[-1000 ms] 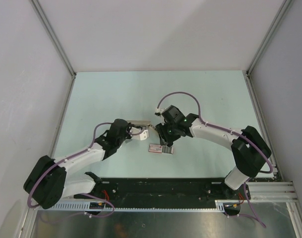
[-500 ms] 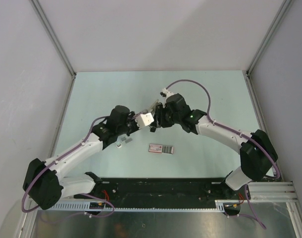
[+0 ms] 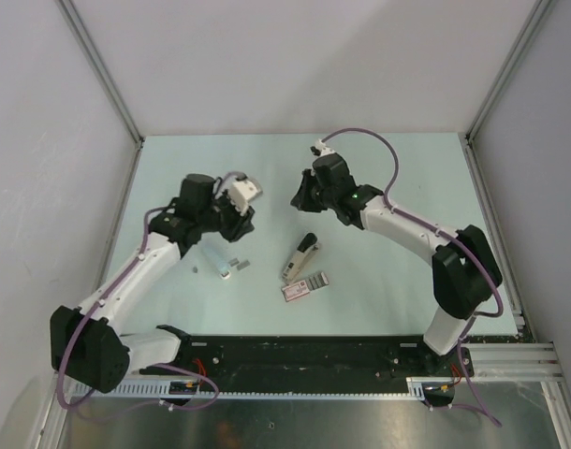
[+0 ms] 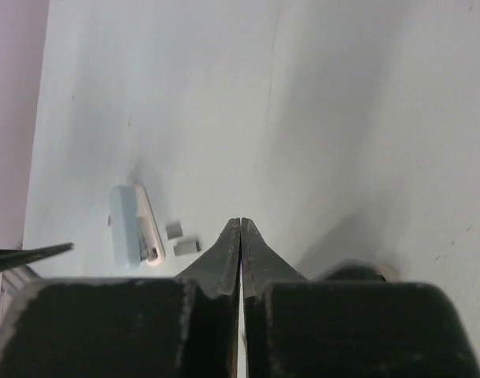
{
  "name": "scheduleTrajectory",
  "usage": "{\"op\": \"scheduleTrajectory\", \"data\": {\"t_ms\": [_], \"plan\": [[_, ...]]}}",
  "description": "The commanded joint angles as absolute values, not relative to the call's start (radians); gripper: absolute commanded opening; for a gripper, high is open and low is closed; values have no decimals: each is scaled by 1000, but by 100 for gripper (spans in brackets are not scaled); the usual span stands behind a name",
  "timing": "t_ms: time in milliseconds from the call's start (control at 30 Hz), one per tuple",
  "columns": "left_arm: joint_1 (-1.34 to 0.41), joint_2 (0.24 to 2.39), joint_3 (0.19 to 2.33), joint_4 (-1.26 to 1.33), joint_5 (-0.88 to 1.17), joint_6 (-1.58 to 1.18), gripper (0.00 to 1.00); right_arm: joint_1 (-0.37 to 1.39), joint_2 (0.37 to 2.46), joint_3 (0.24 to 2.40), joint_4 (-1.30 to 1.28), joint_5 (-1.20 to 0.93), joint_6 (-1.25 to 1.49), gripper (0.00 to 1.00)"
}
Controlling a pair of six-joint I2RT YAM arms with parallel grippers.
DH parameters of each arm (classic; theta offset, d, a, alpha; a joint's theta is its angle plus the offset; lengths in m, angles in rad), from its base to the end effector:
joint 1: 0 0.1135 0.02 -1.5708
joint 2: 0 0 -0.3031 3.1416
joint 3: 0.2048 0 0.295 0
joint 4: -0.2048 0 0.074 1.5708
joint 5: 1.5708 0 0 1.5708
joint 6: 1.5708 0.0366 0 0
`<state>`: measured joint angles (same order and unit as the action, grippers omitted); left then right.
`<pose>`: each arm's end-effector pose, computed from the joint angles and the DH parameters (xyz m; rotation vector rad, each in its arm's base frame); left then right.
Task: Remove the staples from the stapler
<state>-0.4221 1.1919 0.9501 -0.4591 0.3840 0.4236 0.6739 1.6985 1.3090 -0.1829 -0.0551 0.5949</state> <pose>0.2545 -0.1293 0.3146 1.1026 1.9577 -0.4342 0.3437 0.2771 0.3001 -0.1226 2.2474 0.7773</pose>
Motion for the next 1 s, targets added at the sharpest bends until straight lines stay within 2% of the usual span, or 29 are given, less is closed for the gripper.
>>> {"op": "scheduleTrajectory", "data": {"t_ms": [0,300,333,533,600,733,967], "plan": [[-288,1185,1014,-478,516,331,43,675,1753,1422,-209,44,542,0],[-106,1127,994,-477,565,330,43,677,1854,1584,-368,147,430,1],[-93,1120,990,-478,567,334,43,680,1845,1576,-388,159,424,5],[-50,1091,967,-478,577,344,43,724,1758,1434,-504,231,417,58],[-44,1087,962,-480,583,342,43,760,1728,1386,-518,243,364,68],[-42,1087,963,-487,595,336,43,833,1688,1353,-557,244,201,77],[-41,1067,969,-503,601,328,43,908,1661,1345,-627,200,-85,79]]}}
